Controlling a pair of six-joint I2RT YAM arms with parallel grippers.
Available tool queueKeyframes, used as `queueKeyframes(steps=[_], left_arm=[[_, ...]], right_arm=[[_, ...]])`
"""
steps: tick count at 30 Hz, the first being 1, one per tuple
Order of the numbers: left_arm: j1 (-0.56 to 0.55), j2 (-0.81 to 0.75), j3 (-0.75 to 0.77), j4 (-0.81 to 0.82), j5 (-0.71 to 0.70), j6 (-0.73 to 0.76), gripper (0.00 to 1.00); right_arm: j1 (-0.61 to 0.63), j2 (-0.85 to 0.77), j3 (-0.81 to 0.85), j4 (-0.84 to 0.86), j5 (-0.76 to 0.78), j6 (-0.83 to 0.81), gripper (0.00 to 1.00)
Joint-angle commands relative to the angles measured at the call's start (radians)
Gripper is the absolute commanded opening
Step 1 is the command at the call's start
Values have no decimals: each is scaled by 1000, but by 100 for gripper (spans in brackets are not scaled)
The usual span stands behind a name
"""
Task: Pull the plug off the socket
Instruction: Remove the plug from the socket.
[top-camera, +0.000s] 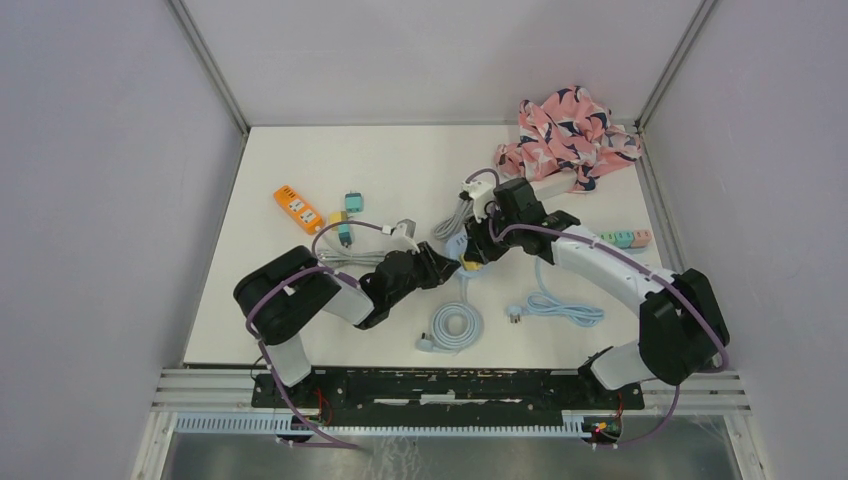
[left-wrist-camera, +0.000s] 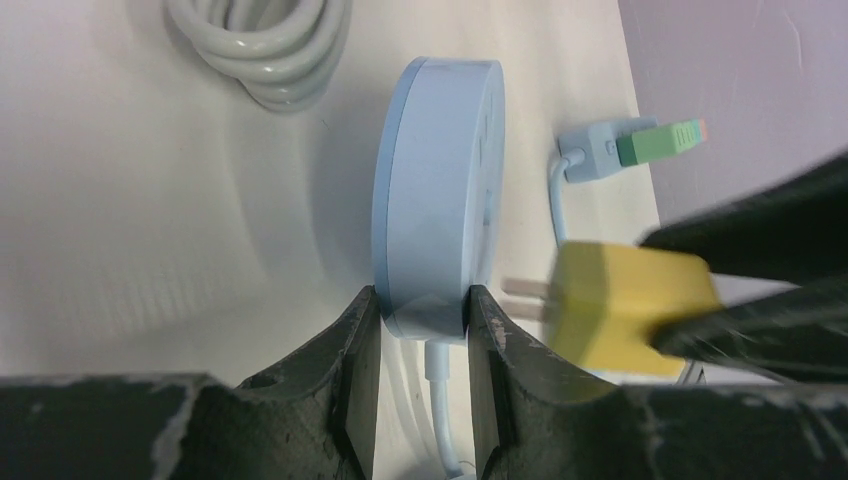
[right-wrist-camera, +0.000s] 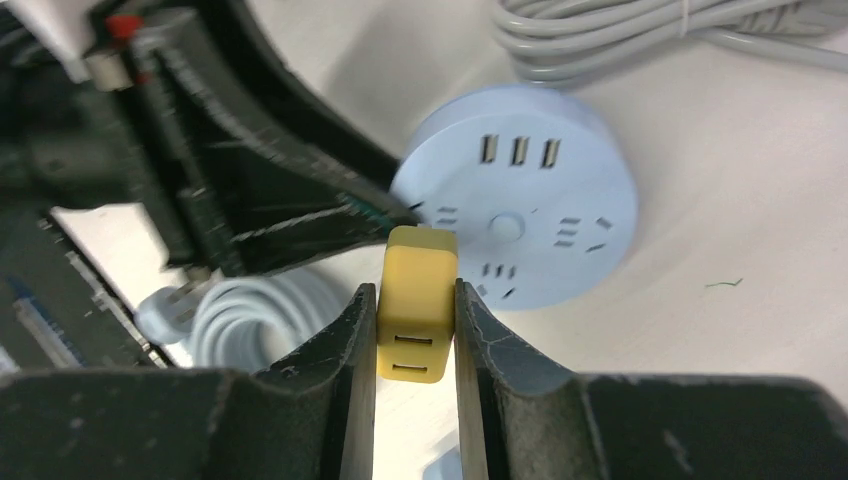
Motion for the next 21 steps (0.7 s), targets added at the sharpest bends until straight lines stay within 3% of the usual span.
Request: queueKeyframes(steps=[1,6,15,21], left_arm=[[25,28,-8,-179,-180,49,3],[25,31,-3,-181,-180,49,3],[26,32,-23,-120,-139,66,3],[32,31,-37,-61,-96,66,6]], right_arm=[[-62,-114,74,-78,-177,13,0],[-98,-112,55,-59,-302,48,0],[-56,-80,86,-103,-188,-11,0],[-171,-112,79,-106,-377,-29,0]])
